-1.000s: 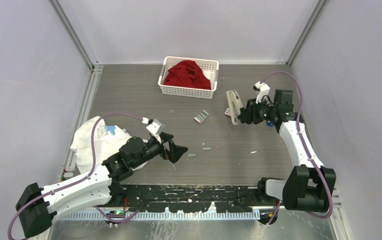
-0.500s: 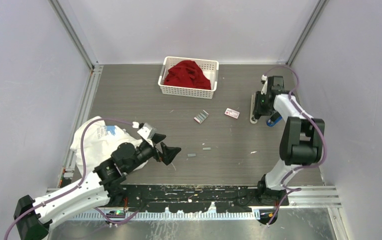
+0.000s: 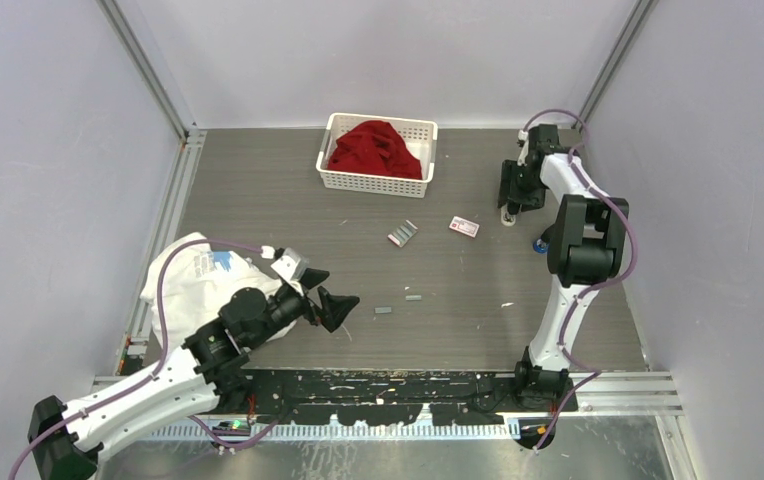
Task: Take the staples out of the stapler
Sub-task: Place the stapler at the center of the board, then pick up the stapler from the center of the board.
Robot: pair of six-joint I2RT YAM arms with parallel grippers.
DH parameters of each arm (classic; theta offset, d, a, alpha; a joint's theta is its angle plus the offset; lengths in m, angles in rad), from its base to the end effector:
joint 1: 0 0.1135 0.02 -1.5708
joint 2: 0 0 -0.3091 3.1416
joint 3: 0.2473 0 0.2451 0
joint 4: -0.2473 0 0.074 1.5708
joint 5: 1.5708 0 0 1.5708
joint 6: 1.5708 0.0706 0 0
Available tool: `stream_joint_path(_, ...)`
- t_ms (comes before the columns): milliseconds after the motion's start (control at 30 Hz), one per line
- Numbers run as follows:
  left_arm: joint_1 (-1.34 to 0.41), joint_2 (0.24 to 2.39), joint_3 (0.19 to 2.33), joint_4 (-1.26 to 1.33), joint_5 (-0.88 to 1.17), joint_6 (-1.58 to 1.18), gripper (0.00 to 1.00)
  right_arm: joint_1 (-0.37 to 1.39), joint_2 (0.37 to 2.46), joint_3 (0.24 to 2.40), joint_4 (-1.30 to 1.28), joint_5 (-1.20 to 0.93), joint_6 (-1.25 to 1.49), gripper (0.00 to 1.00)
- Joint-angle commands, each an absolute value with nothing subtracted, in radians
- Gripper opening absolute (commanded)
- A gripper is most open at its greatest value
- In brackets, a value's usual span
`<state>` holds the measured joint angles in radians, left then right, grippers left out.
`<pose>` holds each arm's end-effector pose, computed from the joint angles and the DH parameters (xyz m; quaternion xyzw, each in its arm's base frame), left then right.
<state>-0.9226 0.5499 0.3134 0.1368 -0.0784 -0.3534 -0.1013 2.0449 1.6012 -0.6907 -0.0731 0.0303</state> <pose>0.0921 -0.1124 0.2633 0.1828 0.7185 -0.3760 0.5559 0.4607 -0.0416 0.2098 0.0563 0.9740 0.0280 0.2175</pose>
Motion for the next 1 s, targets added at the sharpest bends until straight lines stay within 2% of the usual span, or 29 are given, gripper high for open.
stream_joint_path(0,-0.919,0.504,0.311,0.142,-0.08,-0.333,0.99,-0.1,1.939,1.57,-0.687,-0.096,0.019,0.69)
stream_joint_path(67,-0.919,0.492,0.309,0.141,-0.07,-0.334,0.99,-0.1,1.826,1.499,-0.65,-0.089,0.004,0.72)
stream_joint_path(267,-0.92,0.479,0.292,0.183,-0.034,-0.35,0.99,-0.139,1.484,1.219,-0.52,-0.093,-0.001,0.71)
stream_joint_path(400,-0.919,0.495,0.289,0.207,-0.02,-0.364,0.99,-0.207,1.365,1.072,-0.447,-0.037,0.06,0.9)
stream_joint_path(467,-0.919,0.508,0.291,0.217,-0.012,-0.371,0.99,-0.228,1.369,1.026,-0.416,-0.008,0.095,0.93)
stream_joint_path(667,-0.919,0.526,0.293,0.233,0.003,-0.381,0.99,-0.256,1.486,1.077,-0.435,0.103,0.193,0.95)
stream_joint_path(867,-0.919,0.53,0.292,0.229,0.005,-0.378,0.99,-0.259,1.558,1.113,-0.402,0.178,0.26,0.89)
stream_joint_path(967,-0.919,0.523,0.291,0.224,0.004,-0.375,1.0,-0.262,1.622,1.159,-0.415,0.181,0.289,0.82)
